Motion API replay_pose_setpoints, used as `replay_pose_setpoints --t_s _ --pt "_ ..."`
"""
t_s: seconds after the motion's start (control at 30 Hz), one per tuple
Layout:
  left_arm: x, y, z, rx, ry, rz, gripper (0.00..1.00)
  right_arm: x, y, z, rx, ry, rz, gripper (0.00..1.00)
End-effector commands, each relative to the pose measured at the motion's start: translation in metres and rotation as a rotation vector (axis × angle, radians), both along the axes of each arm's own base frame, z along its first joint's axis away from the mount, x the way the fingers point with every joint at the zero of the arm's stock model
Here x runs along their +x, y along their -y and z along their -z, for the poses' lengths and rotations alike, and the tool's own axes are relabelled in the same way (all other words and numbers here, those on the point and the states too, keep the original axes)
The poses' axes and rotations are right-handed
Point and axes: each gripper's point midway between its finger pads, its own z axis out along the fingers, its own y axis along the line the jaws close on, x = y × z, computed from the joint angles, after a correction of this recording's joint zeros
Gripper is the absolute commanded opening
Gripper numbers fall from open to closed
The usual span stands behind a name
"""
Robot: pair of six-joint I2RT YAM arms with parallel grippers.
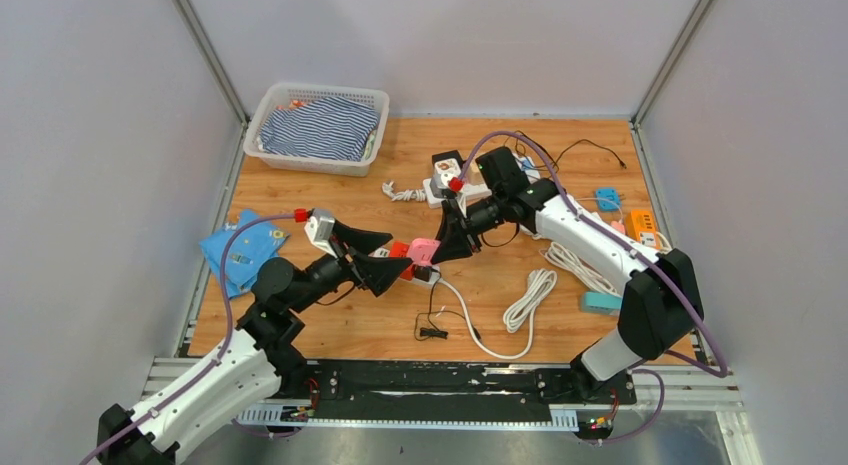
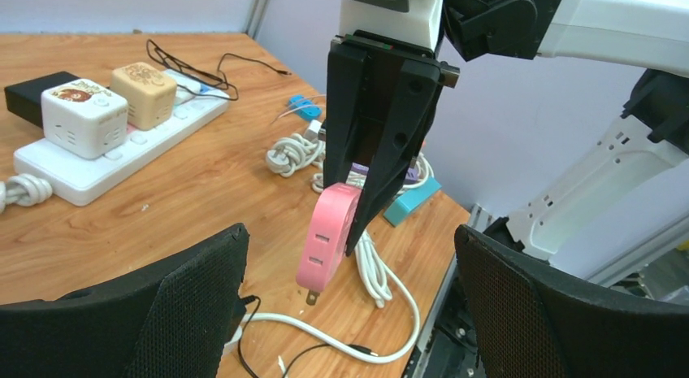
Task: Pull the plug off the socket
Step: Place the plug at the center of the board.
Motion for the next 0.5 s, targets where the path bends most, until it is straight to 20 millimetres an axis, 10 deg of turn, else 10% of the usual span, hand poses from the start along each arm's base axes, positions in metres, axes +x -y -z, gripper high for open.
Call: replay_pose_setpoints --t_s 0.0,0.47 --pt "0.011 0.003 -0.012 0.011 0.049 -0.049 0.99 -0.003 0.002 0.000 0.014 -0.039 -0.024 0.00" --pt "0.021 0.028 0.009 0.059 -0.074 0.014 0.80 -0.004 0.001 0.004 0.009 -0.071 -0.037 0.00"
